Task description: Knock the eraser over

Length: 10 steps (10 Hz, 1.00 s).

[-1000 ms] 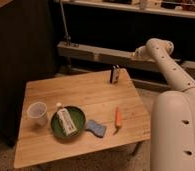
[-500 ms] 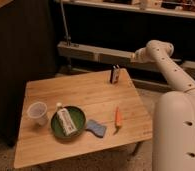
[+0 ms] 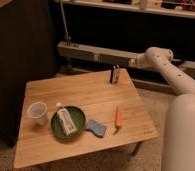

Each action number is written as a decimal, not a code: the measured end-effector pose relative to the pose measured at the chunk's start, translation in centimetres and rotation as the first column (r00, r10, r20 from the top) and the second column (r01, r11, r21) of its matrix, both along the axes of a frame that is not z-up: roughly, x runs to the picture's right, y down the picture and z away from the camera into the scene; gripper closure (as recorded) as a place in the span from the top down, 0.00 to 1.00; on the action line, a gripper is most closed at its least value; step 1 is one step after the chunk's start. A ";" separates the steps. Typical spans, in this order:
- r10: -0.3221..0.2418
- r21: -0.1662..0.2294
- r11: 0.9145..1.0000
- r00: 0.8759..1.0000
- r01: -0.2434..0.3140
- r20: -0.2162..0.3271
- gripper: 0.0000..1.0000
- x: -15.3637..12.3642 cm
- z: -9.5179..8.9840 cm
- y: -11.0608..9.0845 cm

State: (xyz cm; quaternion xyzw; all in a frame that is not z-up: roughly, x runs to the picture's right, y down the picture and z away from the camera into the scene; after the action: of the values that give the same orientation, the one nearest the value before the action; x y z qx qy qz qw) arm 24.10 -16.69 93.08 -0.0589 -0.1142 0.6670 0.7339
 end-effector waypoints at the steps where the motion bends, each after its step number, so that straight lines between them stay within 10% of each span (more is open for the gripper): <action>1: -0.002 0.004 1.000 1.000 0.002 0.004 0.00 -0.4 0.5 0.0; 10: -0.040 0.024 0.999 0.999 0.039 0.024 0.00 -0.3 5.2 0.9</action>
State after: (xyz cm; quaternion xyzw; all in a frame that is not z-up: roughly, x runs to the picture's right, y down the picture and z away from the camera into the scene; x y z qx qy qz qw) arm 23.82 -15.81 98.30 -0.0609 -0.1298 0.6503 0.7461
